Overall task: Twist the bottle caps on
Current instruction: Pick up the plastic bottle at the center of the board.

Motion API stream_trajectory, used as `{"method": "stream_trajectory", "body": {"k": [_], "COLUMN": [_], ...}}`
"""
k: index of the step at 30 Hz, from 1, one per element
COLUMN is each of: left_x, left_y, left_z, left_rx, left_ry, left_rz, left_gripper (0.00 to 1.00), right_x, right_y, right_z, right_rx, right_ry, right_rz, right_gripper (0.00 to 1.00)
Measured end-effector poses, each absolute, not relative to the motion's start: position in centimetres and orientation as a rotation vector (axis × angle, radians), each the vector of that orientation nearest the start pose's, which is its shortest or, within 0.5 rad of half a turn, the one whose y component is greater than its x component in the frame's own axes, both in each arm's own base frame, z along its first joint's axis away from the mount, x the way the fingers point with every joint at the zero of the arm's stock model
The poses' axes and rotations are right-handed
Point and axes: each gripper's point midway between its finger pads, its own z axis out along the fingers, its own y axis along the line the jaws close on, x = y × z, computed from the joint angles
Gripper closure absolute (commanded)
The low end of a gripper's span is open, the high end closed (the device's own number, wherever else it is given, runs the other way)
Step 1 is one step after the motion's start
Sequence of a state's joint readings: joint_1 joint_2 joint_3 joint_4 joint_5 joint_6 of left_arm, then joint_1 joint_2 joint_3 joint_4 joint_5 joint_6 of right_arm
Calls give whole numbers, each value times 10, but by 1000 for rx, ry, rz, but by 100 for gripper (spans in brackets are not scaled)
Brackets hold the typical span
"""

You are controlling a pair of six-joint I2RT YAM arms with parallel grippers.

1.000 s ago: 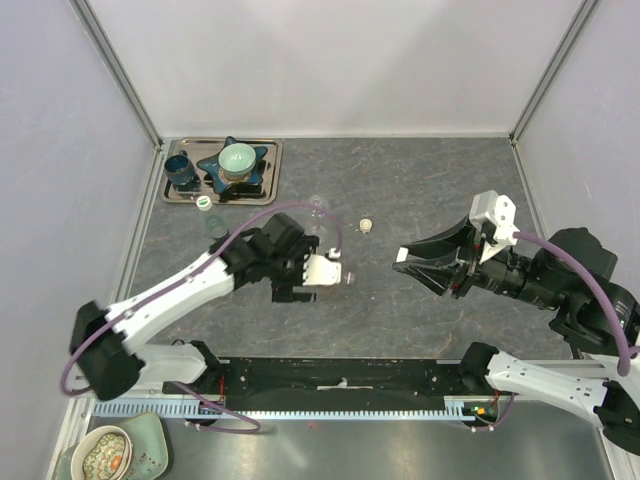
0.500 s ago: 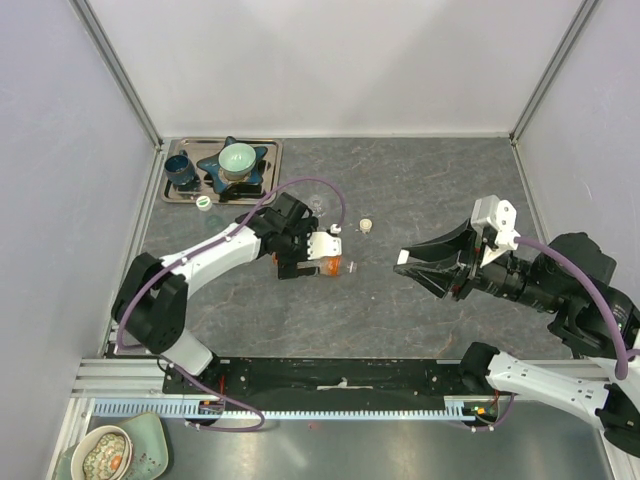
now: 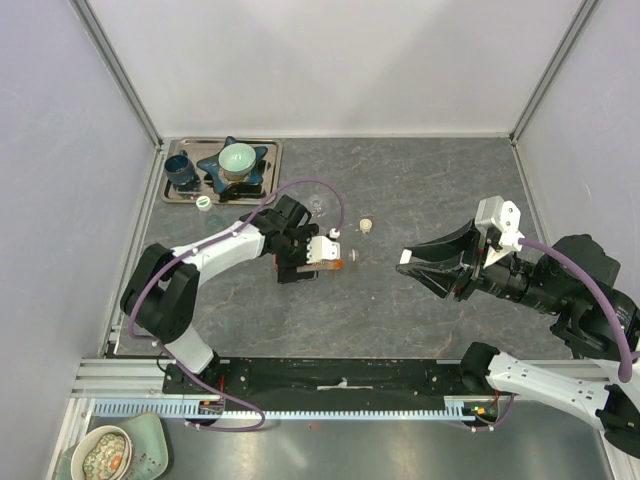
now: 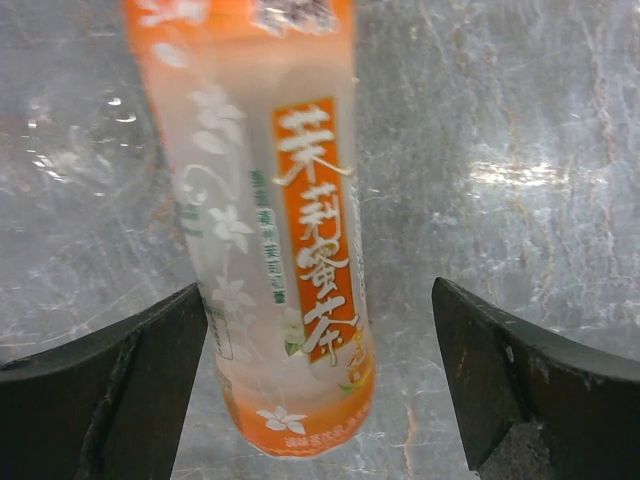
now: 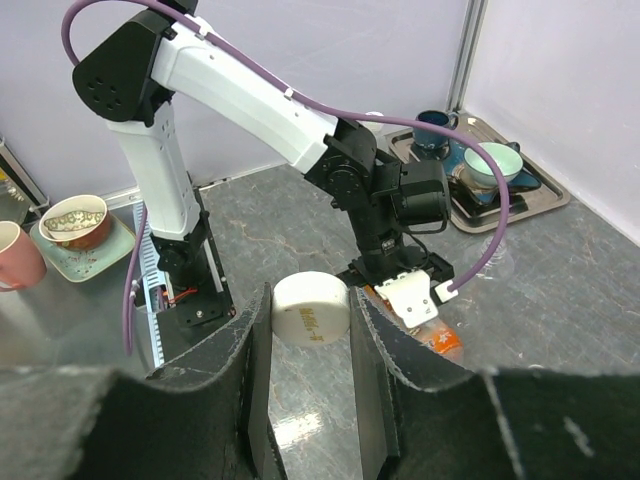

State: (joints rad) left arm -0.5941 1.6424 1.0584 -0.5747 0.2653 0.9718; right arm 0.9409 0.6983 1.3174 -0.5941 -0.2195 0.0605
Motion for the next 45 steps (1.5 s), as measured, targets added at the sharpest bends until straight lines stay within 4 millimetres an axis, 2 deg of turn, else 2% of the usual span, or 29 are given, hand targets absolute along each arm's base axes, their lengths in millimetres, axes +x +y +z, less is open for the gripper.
{"method": "stream_trajectory", "body": {"k": [3, 8, 13, 18, 21, 28, 37, 45], "left_x": [276, 243, 214, 199, 192, 174, 176, 189], "left_y": [-207, -199, -205, -218, -223, -234, -251, -273], "left_z": [45, 41, 45, 47, 46, 41, 26, 28], "left_rx": [-2575, -2573, -2638, -2686, -2709, -2711, -2550, -2372], "left_ry": [-2440, -2380, -2297, -2228, -2189, -2126, -2192, -2338], "left_rz": [372, 418, 468, 502, 511, 525, 546, 571], "left_gripper": [6, 9, 9, 9, 0, 1, 1, 1], "right_x": [102, 104, 104, 104, 103, 102, 101, 100], "right_y": [209, 211, 212, 212, 212, 211, 209, 208], "right_z": [439, 437, 436, 436, 437, 438, 437, 435], "right_rx": [-855, -858, -858, -854, -851, -846, -844, -842], "right_ry": [1386, 1395, 1398, 1401, 1403, 1399, 1396, 1398], "right_rz": [952, 951, 953, 958, 963, 966, 968, 970], "right_gripper": [78, 79, 79, 80, 80, 80, 79, 79]}}
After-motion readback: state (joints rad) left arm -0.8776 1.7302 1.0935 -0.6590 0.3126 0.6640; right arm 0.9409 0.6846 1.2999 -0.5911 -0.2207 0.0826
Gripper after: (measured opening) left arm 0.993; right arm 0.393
